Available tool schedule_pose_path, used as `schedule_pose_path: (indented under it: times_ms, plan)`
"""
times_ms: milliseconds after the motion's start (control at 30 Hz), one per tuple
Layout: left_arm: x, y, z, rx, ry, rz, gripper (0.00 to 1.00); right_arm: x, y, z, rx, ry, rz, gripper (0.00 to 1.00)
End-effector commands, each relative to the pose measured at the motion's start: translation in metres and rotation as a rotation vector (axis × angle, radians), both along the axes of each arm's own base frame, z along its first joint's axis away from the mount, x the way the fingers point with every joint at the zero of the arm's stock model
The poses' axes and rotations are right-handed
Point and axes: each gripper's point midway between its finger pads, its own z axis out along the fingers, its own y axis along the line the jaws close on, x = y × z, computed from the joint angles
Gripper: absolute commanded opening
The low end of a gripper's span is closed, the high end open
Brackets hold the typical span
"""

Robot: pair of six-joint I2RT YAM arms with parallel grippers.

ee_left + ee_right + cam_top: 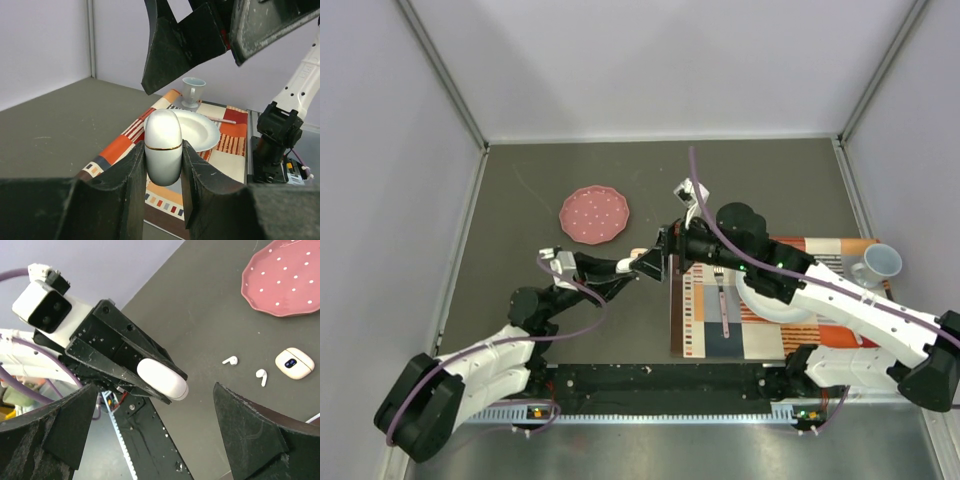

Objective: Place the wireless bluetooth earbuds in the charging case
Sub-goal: Open the charging case.

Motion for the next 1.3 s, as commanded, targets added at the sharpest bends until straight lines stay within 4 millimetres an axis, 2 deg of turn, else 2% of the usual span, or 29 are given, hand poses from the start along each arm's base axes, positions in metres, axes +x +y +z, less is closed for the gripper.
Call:
schedule_pose_path:
  times_ms: [0, 167, 367, 833, 933, 1033, 1067, 1267]
  plan:
    - [-0.039, 0.019, 0.073, -0.194, -0.336, -0.036, 0.0, -0.004, 0.006, 0.017, -0.027, -0.097, 0.034, 0.99]
    - [-0.041, 0.022, 0.08, -0.187, -0.354, -0.014, 0.0, -0.006, 0.007, 0.008, -0.059, -0.1, 0.046, 0.99]
    - [-0.044, 0.026, 0.085, -0.168, -0.372, 0.006, 0.0, -0.005, 0.008, 0.008, -0.06, -0.099, 0.046, 0.98]
    - [-0.042, 0.022, 0.084, -0.142, -0.364, -0.007, 0.0, -0.022, 0.016, 0.029, 0.067, -0.105, 0.13, 0.98]
    - [-0.042, 0.021, 0.084, -0.138, -0.361, -0.009, 0.0, -0.019, 0.015, 0.031, 0.075, -0.103, 0.107, 0.98]
    - [-0.043, 0.021, 0.085, -0.138, -0.36, -0.016, 0.0, -0.011, 0.015, 0.025, 0.057, -0.09, 0.066, 0.98]
    - [-0.043, 0.021, 0.086, -0.139, -0.362, -0.018, 0.0, -0.008, 0.014, 0.017, 0.028, -0.066, 0.041, 0.98]
    - [-0.05, 0.02, 0.09, -0.135, -0.373, -0.049, 0.0, 0.002, 0.011, 0.016, 0.009, -0.076, -0.018, 0.97]
